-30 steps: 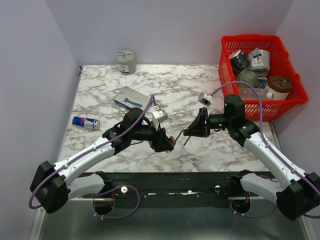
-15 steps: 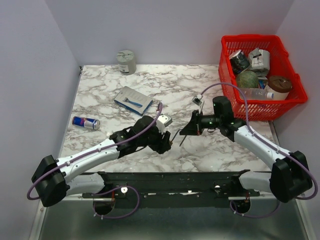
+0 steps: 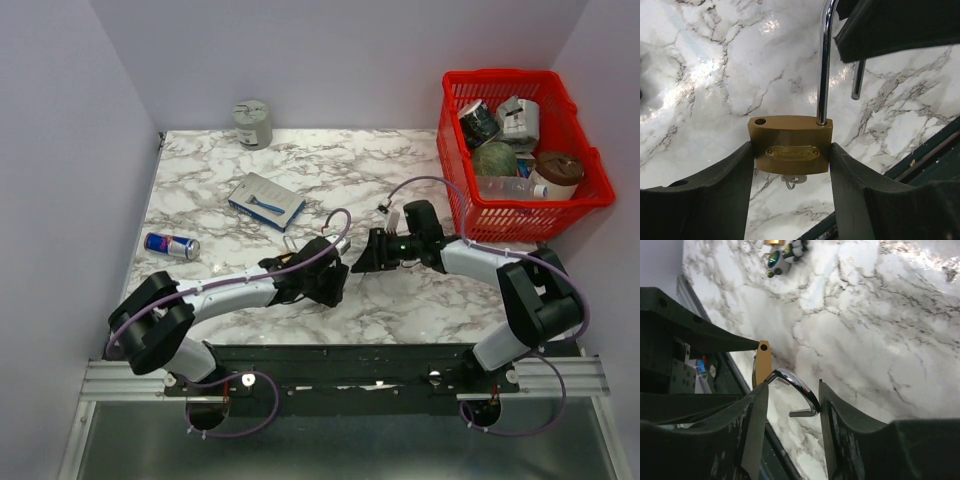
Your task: Unlock with the key
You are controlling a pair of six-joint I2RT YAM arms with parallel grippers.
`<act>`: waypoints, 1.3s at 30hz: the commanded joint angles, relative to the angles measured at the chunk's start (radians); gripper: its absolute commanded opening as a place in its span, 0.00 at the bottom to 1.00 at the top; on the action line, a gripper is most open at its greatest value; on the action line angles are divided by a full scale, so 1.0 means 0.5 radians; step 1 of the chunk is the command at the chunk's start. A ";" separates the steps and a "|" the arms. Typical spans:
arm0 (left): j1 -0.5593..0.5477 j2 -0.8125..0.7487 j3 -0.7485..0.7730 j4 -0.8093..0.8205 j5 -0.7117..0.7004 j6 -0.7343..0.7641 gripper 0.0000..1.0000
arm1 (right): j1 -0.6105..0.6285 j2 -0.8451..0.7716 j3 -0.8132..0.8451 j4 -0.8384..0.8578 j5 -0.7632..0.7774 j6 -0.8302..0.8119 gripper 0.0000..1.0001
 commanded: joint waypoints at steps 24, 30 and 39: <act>0.230 0.779 0.641 -0.119 -0.635 -0.444 0.00 | -0.061 -0.745 -0.447 -0.088 1.147 0.248 0.91; 0.353 0.881 0.756 -0.249 -0.728 -0.548 0.00 | -0.067 -1.148 -0.463 -0.401 1.350 0.226 0.95; 0.485 0.884 0.786 -0.304 -0.764 -0.558 0.00 | -0.064 -1.578 -0.460 -0.665 1.454 0.223 0.96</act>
